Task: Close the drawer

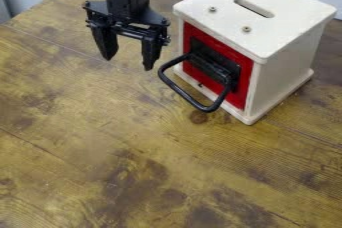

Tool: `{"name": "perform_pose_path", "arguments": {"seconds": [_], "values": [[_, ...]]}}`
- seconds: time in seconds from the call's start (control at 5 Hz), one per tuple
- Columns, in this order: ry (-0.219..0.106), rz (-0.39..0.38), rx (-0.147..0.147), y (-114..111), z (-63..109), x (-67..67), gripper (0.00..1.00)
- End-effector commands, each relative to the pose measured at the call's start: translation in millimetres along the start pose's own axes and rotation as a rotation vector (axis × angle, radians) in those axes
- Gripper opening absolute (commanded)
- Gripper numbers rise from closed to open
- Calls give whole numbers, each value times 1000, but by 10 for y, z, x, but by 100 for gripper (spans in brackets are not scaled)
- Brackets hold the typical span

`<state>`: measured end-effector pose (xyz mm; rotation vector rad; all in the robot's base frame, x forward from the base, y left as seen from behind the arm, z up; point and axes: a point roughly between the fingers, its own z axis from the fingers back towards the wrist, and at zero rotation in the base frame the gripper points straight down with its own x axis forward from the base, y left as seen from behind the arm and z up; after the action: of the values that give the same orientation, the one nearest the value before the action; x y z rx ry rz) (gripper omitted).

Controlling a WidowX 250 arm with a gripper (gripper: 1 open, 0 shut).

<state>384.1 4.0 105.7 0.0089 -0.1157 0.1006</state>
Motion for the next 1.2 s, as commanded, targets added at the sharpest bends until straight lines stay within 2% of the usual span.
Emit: {"name": "perform_pose_path", "arguments": {"seconds": [0.0, 0.4, 0.6, 1.0], "values": [[-64, -21, -7, -205, 195, 96, 100], [-47, -53, -18, -290, 422, 113, 100], [-62, -56, -21, -274, 470, 126, 100], [-79, 159, 6, -237, 487, 42, 100]]}}
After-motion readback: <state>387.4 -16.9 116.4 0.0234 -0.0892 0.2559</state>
